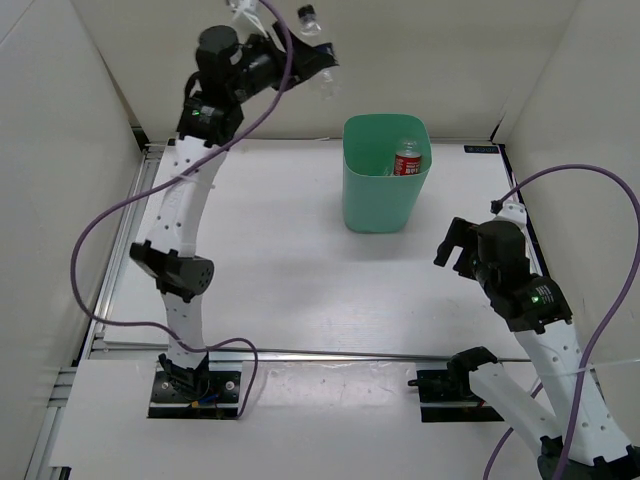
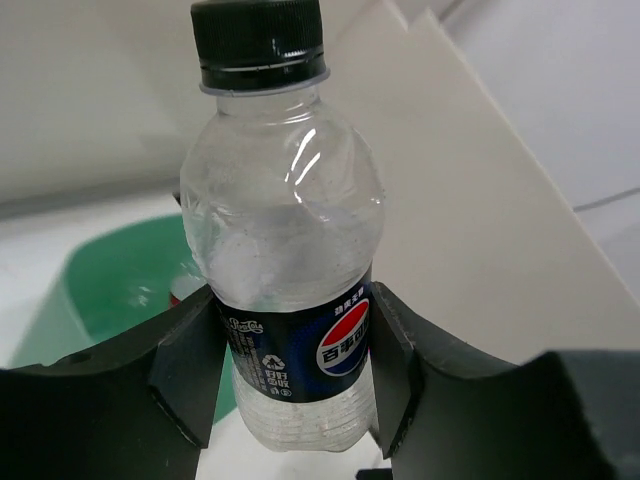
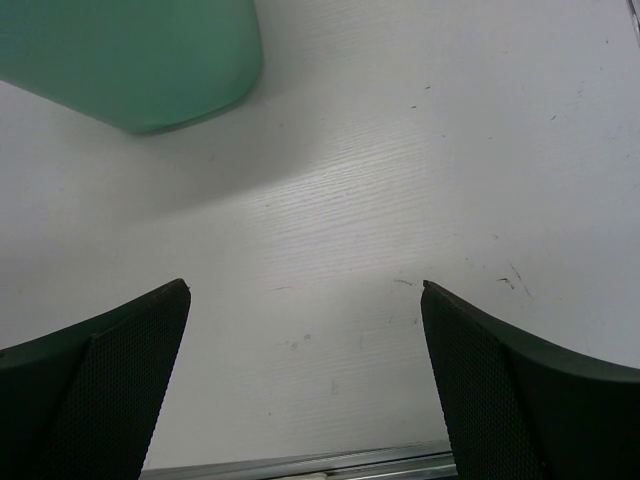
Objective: Put the plastic bottles in the bin
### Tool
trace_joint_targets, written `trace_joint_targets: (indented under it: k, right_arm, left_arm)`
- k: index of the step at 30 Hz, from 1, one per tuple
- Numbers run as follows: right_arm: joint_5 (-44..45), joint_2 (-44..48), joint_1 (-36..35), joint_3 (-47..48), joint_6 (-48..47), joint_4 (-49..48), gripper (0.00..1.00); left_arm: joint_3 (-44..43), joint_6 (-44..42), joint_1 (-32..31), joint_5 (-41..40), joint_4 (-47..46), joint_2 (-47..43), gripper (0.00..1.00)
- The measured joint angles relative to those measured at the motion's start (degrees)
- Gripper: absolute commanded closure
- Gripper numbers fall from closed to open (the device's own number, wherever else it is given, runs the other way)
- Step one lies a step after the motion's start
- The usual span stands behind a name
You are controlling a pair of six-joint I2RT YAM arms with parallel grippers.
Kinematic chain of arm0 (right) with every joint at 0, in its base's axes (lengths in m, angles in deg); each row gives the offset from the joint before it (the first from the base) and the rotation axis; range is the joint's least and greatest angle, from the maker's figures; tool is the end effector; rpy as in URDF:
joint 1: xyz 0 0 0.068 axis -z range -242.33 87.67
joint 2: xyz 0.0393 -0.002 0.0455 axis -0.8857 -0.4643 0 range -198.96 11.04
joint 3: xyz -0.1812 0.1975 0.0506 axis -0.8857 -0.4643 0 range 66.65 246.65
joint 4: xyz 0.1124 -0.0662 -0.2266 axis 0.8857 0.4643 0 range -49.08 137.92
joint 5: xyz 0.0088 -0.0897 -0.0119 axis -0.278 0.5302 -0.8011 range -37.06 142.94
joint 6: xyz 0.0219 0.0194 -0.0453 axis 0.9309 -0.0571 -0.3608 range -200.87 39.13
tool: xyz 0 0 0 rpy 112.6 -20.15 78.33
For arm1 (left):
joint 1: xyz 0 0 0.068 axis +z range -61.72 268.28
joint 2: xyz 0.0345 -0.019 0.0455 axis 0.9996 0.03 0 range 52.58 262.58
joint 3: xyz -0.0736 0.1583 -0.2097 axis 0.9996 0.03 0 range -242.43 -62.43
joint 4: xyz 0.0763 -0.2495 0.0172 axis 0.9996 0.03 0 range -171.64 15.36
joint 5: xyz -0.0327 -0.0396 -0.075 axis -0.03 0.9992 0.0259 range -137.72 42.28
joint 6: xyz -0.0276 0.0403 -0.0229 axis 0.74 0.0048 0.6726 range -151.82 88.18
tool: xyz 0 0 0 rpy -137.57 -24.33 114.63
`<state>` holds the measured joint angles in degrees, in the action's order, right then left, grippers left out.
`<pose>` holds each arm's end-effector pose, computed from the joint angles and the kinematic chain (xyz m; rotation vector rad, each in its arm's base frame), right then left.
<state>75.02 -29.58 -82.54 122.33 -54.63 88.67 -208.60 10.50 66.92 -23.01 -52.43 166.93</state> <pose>0.1274 0.0326 0.3491 0.3315 2.0694 0.0753 0.3780 -0.1638 0.5391 0.0704 1.6568 -1.1934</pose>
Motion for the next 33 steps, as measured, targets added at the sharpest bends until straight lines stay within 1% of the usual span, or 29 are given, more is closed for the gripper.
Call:
trace_joint_targets:
  k: [3, 8, 10, 13, 16, 17, 26, 29, 31, 33]
  right_arm:
    - [0.07, 0.04, 0.0, 0.0, -0.17, -0.02, 0.0]
    - [0.22, 0.83, 0.0, 0.0, -0.37, -0.09, 0.0]
    - [0.31, 1.38, 0.0, 0.0, -0.35, -0.07, 0.0]
    - [0.52, 2.08, 0.0, 0.0, -0.35, -0.04, 0.0]
    - [0.85, 2.56, 0.0, 0.0, -0.28, 0.07, 0.0]
    - [1.03, 2.62, 0.0, 0.0, -0.26, 0.09, 0.0]
    - [4.2, 2.64, 0.0, 0.0, 0.59, 0.26, 0.0]
    - [5.35, 1.95, 0.0, 0.37, 0.55, 0.59, 0.0]
    - [5.64, -0.24, 0.0, 1.92, 0.42, 1.38, 0.0]
    - [5.4, -3.58, 0.07, 4.37, 0.15, 2.25, 0.0]
  left_arm:
    - [-0.59, 3.26, -2.62, 3.06, -2.38, 6.4, 0.44]
    - [2.08, 6.27, -6.71, 5.14, -2.27, 16.9, 0.44]
    - [2.93, 6.75, -7.74, 5.95, -1.81, 19.52, 0.4]
    - [3.41, 7.17, -8.48, 6.99, -1.73, 20.22, 0.34]
    - [3.41, 7.17, -8.48, 7.54, -2.71, 19.37, 0.04]
    - [3.41, 7.04, -8.48, 7.65, -2.82, 19.15, 0.0]
    - [3.41, 7.06, -8.28, 7.72, -3.52, 18.58, 0.0]
    - [4.57, 6.34, -8.24, 7.67, -3.52, 16.79, 0.0]
    - [9.35, 5.14, -8.0, 7.43, -3.91, 12.68, 0.0]
    - [18.51, 2.69, -7.56, 5.64, -3.26, 4.66, 0.0]
